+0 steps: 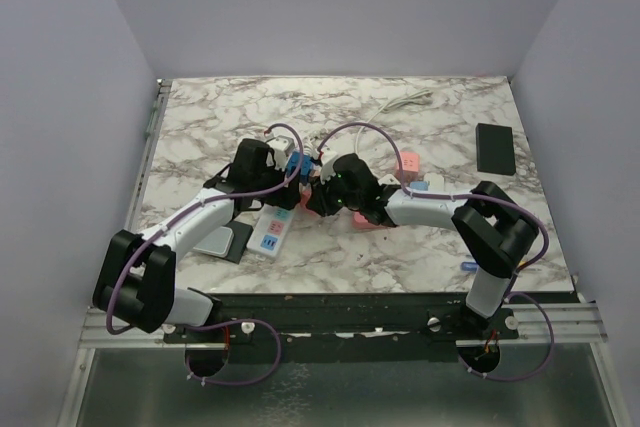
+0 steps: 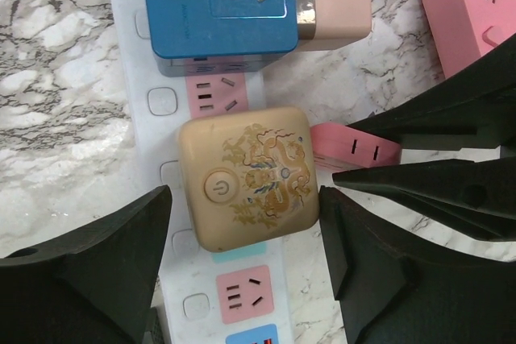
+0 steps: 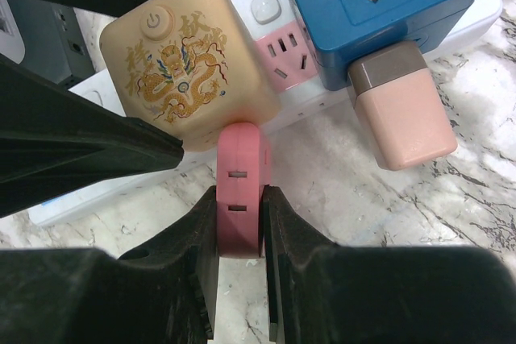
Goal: Pull the plug off the socket
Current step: Remove the plug from the socket.
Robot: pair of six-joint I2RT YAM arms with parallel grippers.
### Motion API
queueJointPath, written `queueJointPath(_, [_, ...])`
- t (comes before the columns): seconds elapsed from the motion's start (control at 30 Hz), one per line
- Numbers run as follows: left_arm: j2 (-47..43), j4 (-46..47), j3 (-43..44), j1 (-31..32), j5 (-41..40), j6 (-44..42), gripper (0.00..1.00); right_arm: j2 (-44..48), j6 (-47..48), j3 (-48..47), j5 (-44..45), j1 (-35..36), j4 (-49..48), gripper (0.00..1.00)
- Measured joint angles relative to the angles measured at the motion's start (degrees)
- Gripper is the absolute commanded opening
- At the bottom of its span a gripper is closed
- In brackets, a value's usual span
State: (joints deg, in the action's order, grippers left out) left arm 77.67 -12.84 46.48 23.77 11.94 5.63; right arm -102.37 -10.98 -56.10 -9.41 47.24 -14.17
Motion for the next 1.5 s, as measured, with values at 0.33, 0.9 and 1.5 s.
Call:
queueJointPath(0.33, [1.4,-0.1,0.7,0.3,0.4,-0.5,0.68,-0.2,0.0,-0.4,0.0,0.0,0.1,0.09])
queueJointPath(0.9, [2.1,0.1,1.1,0.4,0.0,-0.6,0.31,-0.4,3.1,-1.8,2.8,0.5,1.9,0.00])
queueJointPath(1.5, [4.2,2.5,1.9,0.6,-0.9,-0.5,0.05,-0.7,9.9,-2.9,8.7,1.1,2.2,0.00])
